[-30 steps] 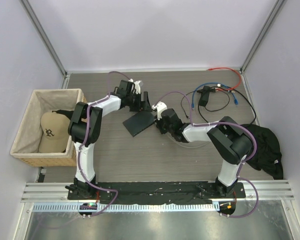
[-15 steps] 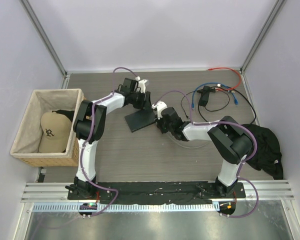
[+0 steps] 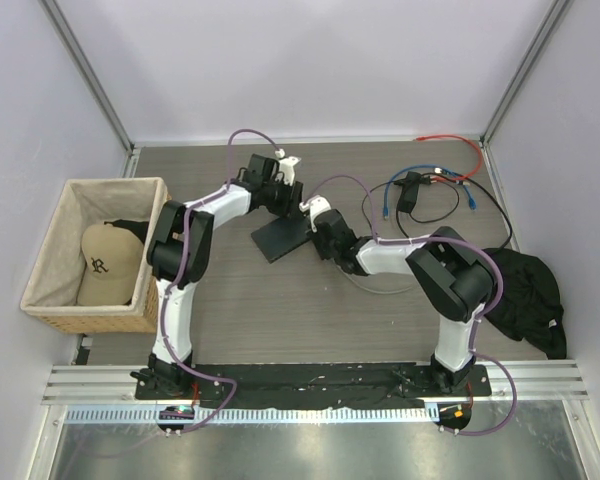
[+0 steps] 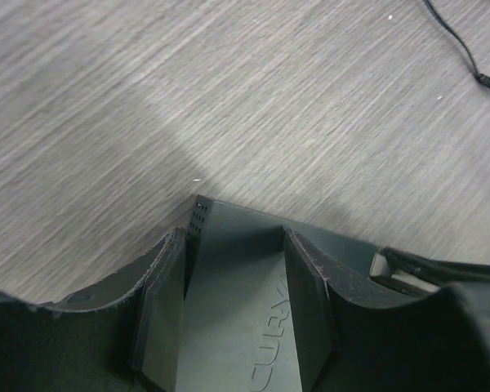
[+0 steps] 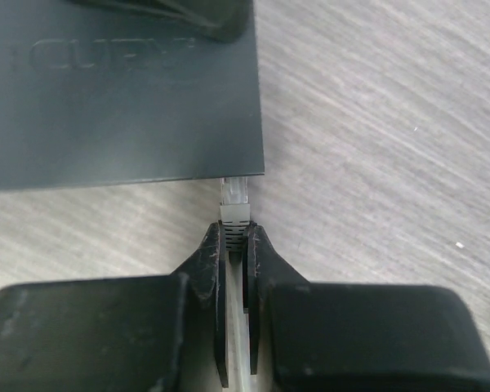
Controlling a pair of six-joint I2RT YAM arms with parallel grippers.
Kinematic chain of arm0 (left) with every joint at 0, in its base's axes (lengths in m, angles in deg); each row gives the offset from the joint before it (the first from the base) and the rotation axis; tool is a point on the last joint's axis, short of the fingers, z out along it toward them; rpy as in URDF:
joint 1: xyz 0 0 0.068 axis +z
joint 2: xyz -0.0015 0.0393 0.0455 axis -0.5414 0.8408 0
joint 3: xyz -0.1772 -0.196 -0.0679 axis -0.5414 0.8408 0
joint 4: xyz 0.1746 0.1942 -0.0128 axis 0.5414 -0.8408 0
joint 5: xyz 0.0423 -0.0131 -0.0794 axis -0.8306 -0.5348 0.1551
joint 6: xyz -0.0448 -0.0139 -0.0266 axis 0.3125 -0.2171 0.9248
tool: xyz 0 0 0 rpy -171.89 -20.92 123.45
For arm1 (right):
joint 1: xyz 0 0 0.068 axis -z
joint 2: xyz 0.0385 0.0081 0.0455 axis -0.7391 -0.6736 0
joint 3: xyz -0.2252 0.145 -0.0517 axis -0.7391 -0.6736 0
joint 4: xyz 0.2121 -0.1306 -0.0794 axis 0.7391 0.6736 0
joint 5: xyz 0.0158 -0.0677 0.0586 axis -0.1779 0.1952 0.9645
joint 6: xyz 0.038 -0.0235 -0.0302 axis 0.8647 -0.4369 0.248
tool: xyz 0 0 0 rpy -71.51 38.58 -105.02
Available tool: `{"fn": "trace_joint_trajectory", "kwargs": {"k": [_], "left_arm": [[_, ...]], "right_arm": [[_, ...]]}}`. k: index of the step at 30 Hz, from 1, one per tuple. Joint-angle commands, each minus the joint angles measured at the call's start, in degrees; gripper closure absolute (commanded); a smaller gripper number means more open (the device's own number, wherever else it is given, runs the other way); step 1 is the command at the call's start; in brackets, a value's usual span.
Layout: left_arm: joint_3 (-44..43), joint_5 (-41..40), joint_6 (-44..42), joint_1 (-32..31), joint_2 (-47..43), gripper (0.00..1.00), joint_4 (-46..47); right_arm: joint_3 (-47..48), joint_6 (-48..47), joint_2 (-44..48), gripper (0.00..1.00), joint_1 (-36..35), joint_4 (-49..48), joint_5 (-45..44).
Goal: Insert the plug into the switch port
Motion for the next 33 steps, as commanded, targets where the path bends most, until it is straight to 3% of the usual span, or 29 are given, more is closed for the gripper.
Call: {"fn": "trace_joint_trajectory", "kwargs": {"k": [1, 7, 14, 17, 18, 21, 24, 29, 33], "left_arm": [[5.32, 12.57, 0.44, -9.76, 0.58, 0.5, -18.42], [-0.74, 8.08, -0.71, -4.85, 2.95, 0.47, -20.53], [-7.42, 3.41, -1.23, -0.27, 7.26, 0.36, -21.59], [-8.3, 0.6, -1.06, 1.04, 8.23, 0.31, -21.67], [-8.65, -0.45, -0.8, 1.48, 8.23, 0.3, -21.59], [-8.57, -4.13, 0.52, 3.07, 7.27, 0.23, -21.33], [-8.48, -7.04, 1.67, 4.56, 4.28, 0.16, -20.97], [-9.45, -16.0, 4.56, 6.15, -3.26, 0.0, -20.88], [-8.22, -22.07, 7.28, 6.15, -11.52, 0.0, -21.41]], "right_arm": [[7.8, 1.11, -1.57, 0.99, 1.18, -21.14, 1.97], [1.22, 1.73, 2.65, 0.99, 0.65, -15.34, 10.67], [-0.65, 3.22, 3.36, 0.94, 0.3, -7.35, 12.09], [0.41, 3.75, 2.39, 0.83, 0.48, -4.98, 10.78], [0.85, 3.84, 2.22, 0.71, 0.39, -4.18, 10.51], [1.38, 4.36, 2.83, 0.52, 0.74, -1.37, 9.37], [1.47, 4.36, 5.46, 0.4, 1.62, 2.59, 8.58], [2.43, 3.84, 12.14, 0.25, 4.07, 11.27, 7.17], [6.98, 3.31, 14.69, 0.22, 8.55, 17.7, 3.66]]}}
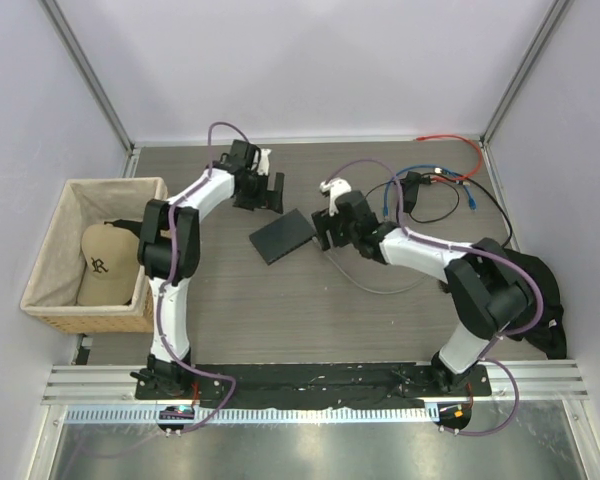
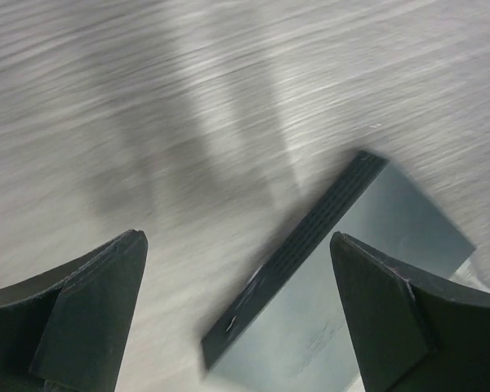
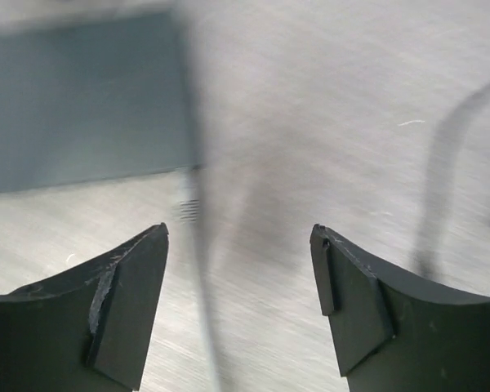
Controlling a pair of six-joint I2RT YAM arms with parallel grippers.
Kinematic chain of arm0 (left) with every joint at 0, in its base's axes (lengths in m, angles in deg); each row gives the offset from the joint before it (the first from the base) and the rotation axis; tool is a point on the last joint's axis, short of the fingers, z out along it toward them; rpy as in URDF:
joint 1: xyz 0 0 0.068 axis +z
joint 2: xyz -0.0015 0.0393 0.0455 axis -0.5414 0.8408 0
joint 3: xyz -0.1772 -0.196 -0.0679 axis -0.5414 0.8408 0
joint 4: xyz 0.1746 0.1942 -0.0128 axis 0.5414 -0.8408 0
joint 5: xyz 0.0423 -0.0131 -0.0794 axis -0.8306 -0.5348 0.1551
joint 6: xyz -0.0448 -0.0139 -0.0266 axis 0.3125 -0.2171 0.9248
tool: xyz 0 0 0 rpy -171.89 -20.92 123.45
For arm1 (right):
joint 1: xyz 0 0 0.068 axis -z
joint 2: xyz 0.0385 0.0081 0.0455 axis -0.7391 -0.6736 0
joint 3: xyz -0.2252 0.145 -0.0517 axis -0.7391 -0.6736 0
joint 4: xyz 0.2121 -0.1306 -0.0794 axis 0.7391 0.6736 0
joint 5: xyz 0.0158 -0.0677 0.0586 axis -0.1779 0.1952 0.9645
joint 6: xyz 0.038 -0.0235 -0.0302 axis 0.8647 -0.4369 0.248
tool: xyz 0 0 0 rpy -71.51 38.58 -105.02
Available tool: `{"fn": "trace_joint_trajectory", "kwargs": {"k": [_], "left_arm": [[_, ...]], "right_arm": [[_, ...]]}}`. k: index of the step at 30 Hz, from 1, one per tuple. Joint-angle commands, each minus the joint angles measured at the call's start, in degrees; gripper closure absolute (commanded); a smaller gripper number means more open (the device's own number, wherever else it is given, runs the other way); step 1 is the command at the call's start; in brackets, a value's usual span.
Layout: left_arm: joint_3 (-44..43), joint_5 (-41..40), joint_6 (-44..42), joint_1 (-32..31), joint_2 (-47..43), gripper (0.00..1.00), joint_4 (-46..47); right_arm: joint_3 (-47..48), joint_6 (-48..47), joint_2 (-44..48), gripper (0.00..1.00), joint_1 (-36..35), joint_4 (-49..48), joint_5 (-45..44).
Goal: Insert the plug into the switch port
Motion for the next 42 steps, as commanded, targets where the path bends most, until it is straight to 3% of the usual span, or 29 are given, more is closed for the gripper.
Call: {"fn": "trace_joint_trajectory", "kwargs": {"k": [1, 6, 10, 15, 19, 27, 38, 42], "left_arm": [[1.48, -9.86, 4.16, 0.36, -13.09, 0.0, -2.55], [8.16, -10.22, 8.73, 0.27, -25.75, 0.0, -4.13], [18.41, -9.16, 9.01, 0.27, -36.2, 0.0, -4.75], [30.47, -16.35, 7.34, 0.27, -51.74, 0.0, -0.45], [40.31, -21.98, 6.19, 0.36, -57.48, 0.0, 4.47], [44.38, -24.19, 6.1, 0.27, -57.32, 0.0, 9.58], [44.12, -25.59, 4.79, 0.35, -50.9, 0.0, 10.37], [43.85, -25.95, 4.52, 0.27, -49.5, 0.0, 9.76]], "right_arm": [[7.0, -0.36, 4.86, 0.22, 5.82, 7.37, -6.59], [14.89, 2.01, 0.39, 0.23, 12.16, 10.63, -14.16], [21.85, 1.13, -4.88, 0.23, 16.38, 12.29, -18.21], [31.78, 1.3, -11.91, 0.23, 24.29, 13.0, -22.96], [37.94, 4.98, -17.1, 0.24, 31.23, 13.88, -22.7], [47.08, 12.2, -28.17, 0.23, 43.53, 11.44, -14.36], [57.88, 17.65, -43.02, 0.27, 50.58, 6.59, -1.61], [59.83, 17.83, -44.45, 0.41, 51.02, 5.89, 0.15]]}}
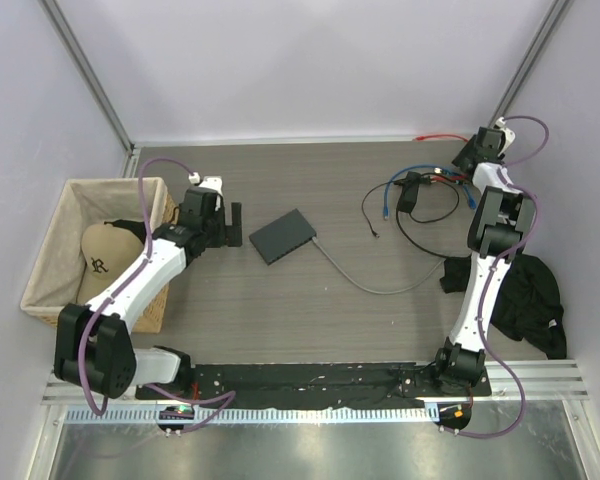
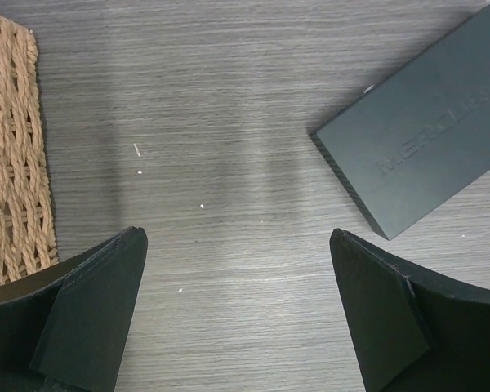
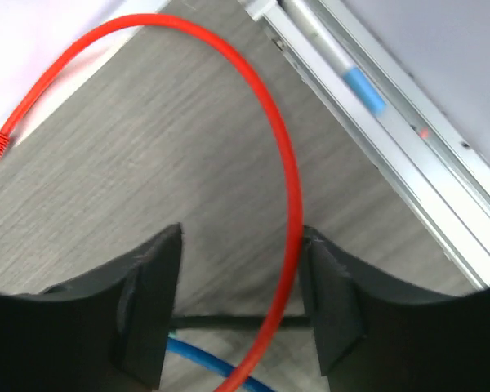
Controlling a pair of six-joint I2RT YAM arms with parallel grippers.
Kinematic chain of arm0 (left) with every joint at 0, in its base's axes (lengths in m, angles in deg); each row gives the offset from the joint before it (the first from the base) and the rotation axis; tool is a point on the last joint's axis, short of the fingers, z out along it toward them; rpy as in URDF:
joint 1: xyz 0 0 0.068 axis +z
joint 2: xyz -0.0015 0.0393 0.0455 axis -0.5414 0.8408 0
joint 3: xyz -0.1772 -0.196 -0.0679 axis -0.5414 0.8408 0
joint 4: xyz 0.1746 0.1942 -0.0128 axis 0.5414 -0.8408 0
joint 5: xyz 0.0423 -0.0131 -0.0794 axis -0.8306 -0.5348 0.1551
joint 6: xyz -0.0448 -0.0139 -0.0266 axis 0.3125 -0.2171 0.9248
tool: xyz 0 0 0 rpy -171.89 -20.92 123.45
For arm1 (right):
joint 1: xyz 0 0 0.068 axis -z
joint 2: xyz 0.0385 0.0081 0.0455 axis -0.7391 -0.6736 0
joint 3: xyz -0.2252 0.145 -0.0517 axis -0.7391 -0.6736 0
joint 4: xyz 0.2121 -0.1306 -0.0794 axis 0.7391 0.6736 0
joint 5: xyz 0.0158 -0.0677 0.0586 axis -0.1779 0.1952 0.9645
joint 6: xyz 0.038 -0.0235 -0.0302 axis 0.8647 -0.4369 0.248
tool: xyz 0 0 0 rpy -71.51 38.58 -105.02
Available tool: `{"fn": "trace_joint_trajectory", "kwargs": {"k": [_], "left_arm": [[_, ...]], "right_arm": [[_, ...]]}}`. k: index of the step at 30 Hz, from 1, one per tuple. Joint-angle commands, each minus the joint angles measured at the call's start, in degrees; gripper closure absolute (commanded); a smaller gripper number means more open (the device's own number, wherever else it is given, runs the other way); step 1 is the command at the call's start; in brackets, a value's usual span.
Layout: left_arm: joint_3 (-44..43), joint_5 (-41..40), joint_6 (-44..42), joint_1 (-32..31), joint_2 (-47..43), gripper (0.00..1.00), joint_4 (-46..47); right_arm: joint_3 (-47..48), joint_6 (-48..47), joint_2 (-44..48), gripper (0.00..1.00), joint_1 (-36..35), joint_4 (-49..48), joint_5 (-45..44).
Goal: Insert the plug into the switch port
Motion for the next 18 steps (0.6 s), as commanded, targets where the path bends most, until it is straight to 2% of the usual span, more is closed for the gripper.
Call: {"fn": "trace_joint_trajectory", "kwargs": {"k": [1, 2, 4, 5, 14, 18], "left_arm": [[-0.89, -1.51, -1.03, -0.06, 0.47, 0.0, 2.41], [-0.97, -1.51, -1.12, -0.06, 0.47, 0.0, 2.24], [-1.15, -1.42, -1.12, -0.06, 0.12, 0.0, 2.24], [-1.24, -1.42, -1.2, 0.03, -0.05, 0.0, 2.15], [-2.55, 0.42, 0.38, -0.06, -4.18, 0.0, 0.22], [-3.08, 1.56, 1.52, -0.06, -5.59, 0.0, -0.75]], "right_arm": [[2.9, 1.29, 0.27, 0.46, 0.31, -3.55, 4.35], [2.46, 1.28, 0.71, 0.52, 0.31, -3.73, 4.53], [0.71, 0.67, 3.34, 0.79, 0.31, -4.78, 4.79], [0.17, 0.32, 4.4, 0.99, 0.31, -5.05, 4.71], [-7.04, -7.32, 27.13, 0.99, -1.18, -6.37, 5.67], [-8.71, -9.96, 36.29, 0.99, -3.46, -3.48, 8.04]]}}
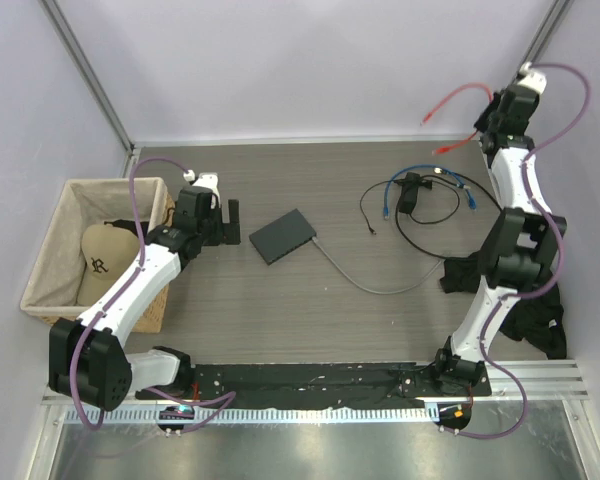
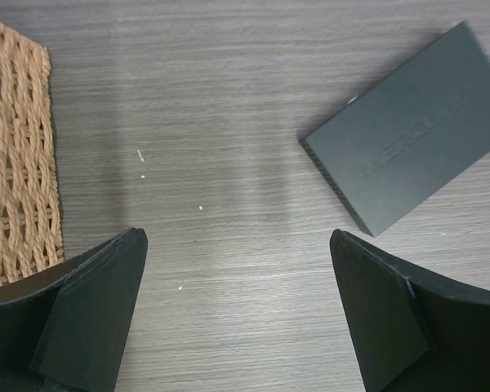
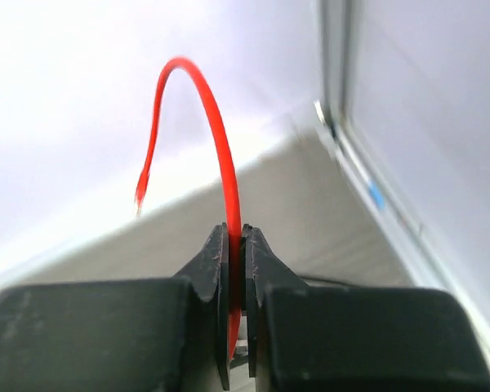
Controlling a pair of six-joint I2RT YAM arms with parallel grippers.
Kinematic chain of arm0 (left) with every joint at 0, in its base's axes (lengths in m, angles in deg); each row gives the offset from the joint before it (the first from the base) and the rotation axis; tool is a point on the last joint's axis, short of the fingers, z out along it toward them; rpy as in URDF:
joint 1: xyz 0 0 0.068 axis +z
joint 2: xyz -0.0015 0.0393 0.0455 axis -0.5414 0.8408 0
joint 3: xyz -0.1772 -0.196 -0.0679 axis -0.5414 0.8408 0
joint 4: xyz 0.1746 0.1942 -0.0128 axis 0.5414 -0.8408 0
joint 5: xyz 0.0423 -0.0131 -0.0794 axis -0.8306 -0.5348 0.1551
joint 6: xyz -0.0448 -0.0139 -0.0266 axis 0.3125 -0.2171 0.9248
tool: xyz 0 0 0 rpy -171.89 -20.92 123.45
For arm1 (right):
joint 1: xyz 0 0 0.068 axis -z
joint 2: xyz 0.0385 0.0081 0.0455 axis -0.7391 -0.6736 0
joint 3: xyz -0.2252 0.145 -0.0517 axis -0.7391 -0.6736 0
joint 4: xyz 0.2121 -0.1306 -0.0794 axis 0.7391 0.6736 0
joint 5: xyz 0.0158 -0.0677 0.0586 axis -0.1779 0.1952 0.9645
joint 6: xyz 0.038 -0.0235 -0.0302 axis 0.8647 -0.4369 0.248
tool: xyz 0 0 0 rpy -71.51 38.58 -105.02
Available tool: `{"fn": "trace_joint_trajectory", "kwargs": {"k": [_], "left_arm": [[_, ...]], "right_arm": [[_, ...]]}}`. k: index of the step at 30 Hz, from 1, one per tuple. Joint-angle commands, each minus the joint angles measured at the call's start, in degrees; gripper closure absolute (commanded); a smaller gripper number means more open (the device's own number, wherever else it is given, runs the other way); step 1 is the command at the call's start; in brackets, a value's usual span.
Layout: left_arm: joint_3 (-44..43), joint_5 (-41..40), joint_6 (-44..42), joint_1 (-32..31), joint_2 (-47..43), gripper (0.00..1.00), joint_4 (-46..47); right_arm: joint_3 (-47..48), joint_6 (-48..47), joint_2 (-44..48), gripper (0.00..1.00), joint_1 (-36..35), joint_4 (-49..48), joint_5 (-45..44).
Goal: Insert the plug into the switch port
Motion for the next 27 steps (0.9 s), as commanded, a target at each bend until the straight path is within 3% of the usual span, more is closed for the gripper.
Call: {"fn": "trace_joint_trajectory", "kwargs": {"k": [1, 6, 13, 22, 27], "left_arm": [[-2.97, 1.65, 2.17, -0.06, -3.19, 0.0, 0.14], [-2.71, 2.88, 3.32, -0.32, -4.51, 0.0, -0.03], [-2.97, 1.39, 3.32, -1.99, -5.3, 0.0, -1.08], [-3.5, 7.89, 4.81, -3.22, -3.28, 0.0, -0.3], [-3.33, 13.24, 6.57, -3.66, -0.12, 0.0, 2.07]], "right_arm": [[-1.51, -4.81, 15.3, 0.99, -3.9, -1.66, 3.0], [-12.14, -3.85, 29.16, 0.99, -10.49, -1.91, 3.0], [-38.48, 5.03, 43.94, 0.99, -22.27, -9.9, 6.14], [-61.09, 14.43, 47.57, 0.99, -37.03, -18.95, 6.87], [-65.95, 17.87, 47.05, 0.99, -40.74, -25.47, 6.25]]}}
